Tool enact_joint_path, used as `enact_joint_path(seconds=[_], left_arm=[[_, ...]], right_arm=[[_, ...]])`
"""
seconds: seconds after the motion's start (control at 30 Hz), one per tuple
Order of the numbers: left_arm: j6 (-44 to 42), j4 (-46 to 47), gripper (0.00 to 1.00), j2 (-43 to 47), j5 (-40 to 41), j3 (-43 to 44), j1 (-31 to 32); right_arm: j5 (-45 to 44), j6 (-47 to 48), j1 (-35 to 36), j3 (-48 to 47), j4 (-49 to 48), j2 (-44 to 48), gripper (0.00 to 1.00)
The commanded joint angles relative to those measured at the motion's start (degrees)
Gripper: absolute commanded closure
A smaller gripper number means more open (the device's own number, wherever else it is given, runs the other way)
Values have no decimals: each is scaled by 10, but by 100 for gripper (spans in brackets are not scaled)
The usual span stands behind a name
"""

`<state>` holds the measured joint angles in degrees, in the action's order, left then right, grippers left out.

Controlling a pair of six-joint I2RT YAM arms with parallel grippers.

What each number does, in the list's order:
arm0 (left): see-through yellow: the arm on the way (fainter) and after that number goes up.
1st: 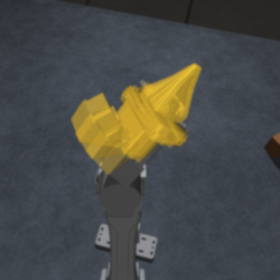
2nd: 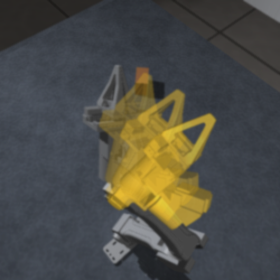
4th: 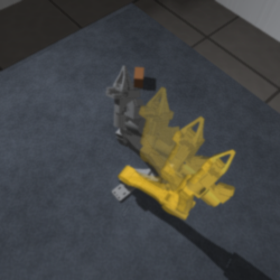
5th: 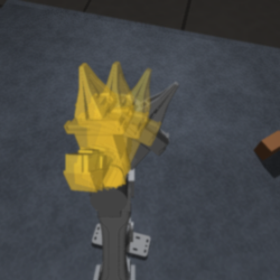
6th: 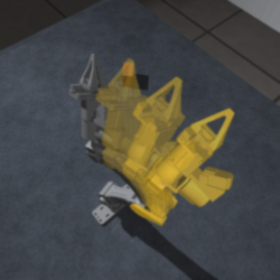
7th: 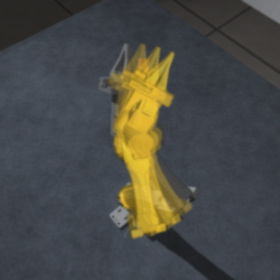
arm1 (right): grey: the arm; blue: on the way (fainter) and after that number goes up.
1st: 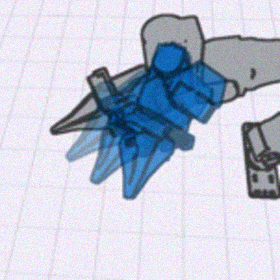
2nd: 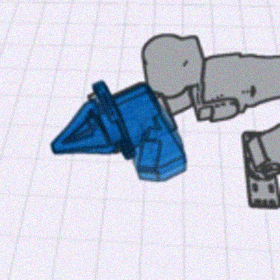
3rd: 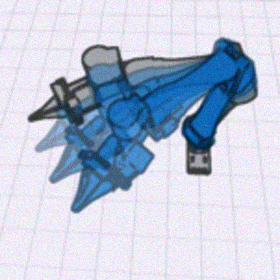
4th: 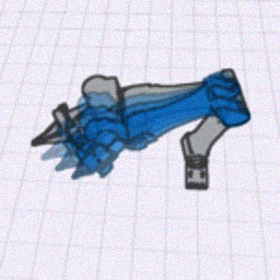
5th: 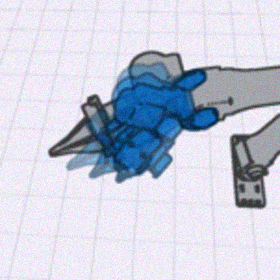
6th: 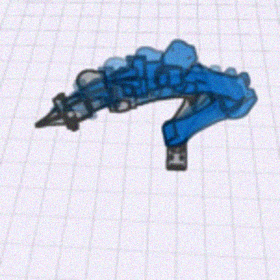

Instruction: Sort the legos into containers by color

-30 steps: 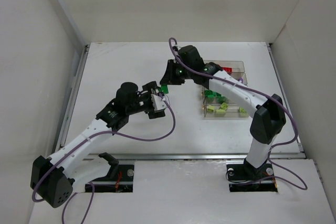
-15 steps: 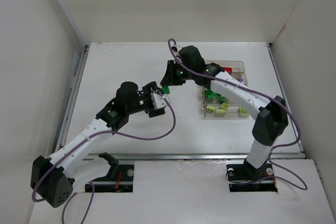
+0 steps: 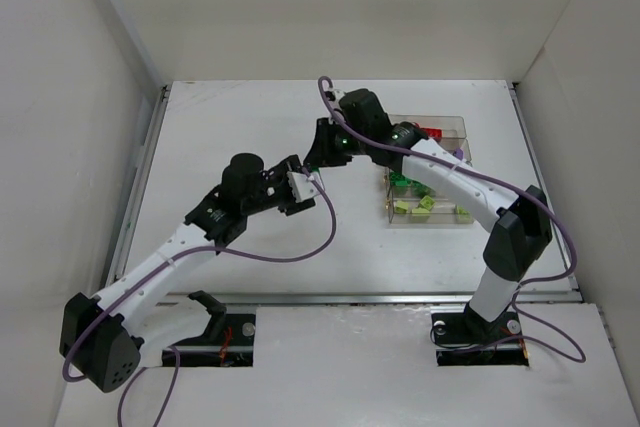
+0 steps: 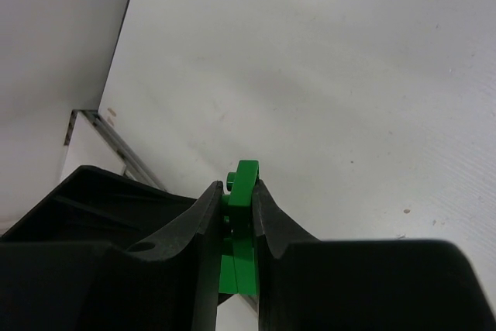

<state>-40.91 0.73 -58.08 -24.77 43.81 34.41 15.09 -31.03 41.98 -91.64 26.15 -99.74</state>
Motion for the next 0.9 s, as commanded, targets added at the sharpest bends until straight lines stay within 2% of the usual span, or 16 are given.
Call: enact_joint_path(seconds=[0.0, 0.03, 0.07, 0.17, 0.2, 0.23, 0.43, 0.5, 0.7, 0.87], left_arm=[[28, 52, 49, 0, 10, 24, 2], [28, 52, 54, 0, 10, 24, 2], [28, 58, 64, 0, 10, 24, 2], [28, 52, 79, 0, 5, 24, 2], [28, 52, 93, 0, 5, 24, 2], [28, 46, 100, 0, 5, 24, 2], [28, 16, 100, 10, 5, 24, 2], [22, 2, 100, 24, 5, 24, 2], [14, -27, 100, 47, -5, 24, 2], [27, -32, 100, 68, -12, 18, 2]], right_arm=[[25, 4, 13, 1, -10, 22, 100], [25, 4, 13, 1, -10, 22, 100], [25, 4, 13, 1, -10, 22, 100], [25, 10, 13, 1, -10, 22, 100], [25, 10, 13, 1, -10, 22, 100], [25, 10, 13, 1, -10, 22, 100], [-52, 10, 13, 25, 18, 17, 100], [-87, 10, -9, 25, 36, 11, 100], [-134, -3, -89, 109, 37, 42, 100], [-203, 4, -117, 102, 58, 67, 100]])
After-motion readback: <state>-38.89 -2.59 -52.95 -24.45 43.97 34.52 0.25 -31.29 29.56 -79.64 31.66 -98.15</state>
